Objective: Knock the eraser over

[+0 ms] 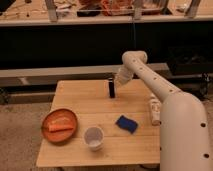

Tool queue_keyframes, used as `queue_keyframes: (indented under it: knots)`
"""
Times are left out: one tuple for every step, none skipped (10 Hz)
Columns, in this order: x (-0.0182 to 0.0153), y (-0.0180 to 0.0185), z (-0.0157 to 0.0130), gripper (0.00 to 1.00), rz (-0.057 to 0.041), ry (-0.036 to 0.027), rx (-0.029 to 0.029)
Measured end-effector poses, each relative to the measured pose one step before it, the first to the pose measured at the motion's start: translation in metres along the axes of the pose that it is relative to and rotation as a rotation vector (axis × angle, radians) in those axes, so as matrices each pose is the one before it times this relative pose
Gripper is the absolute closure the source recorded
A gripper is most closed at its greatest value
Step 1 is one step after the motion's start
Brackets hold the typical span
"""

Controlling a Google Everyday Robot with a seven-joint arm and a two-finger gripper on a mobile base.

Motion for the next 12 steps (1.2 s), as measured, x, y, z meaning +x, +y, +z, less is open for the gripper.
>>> queue_keyframes:
  knots:
    - [0.00092,0.00037,-0.00074,0.99,-0.00096,0.00028,-0.00151]
    - [-0.00018,0.00034,0.00049,0.99,-0.00191,-0.00053,-0.00252]
    - [-0.00041,0.00024,0.00061,0.99,-0.00205,-0.00093,-0.00252]
    - [-0.00045,-0.00005,-0.00004,0.99,-0.00155,-0.00092,-0.00168]
    - [-0.00112,-0.00001,0.00043,0.99,-0.00195,-0.00130,-0.00275]
    - [-0.00204,0.00020,0.00064,0.99,-0.00458,-0.00299,-0.00294]
    - [-0.00135,0.00001,0.00060,0.99,-0.00317,-0.00165,-0.00262]
    - [-0.00092,0.00018,0.00037,0.99,-0.00170,-0.00140,-0.00189]
    - [-0.00092,0.00017,0.00043,0.99,-0.00140,-0.00107,-0.00188]
    - [-0.00073,-0.00018,-0.00038,0.99,-0.00087,-0.00070,-0.00039]
    - [-0.00022,-0.00006,-0.00056,0.99,-0.00099,0.00022,-0.00101]
    - [0.00172,0.00021,-0.00062,0.99,-0.00201,0.00307,-0.00294]
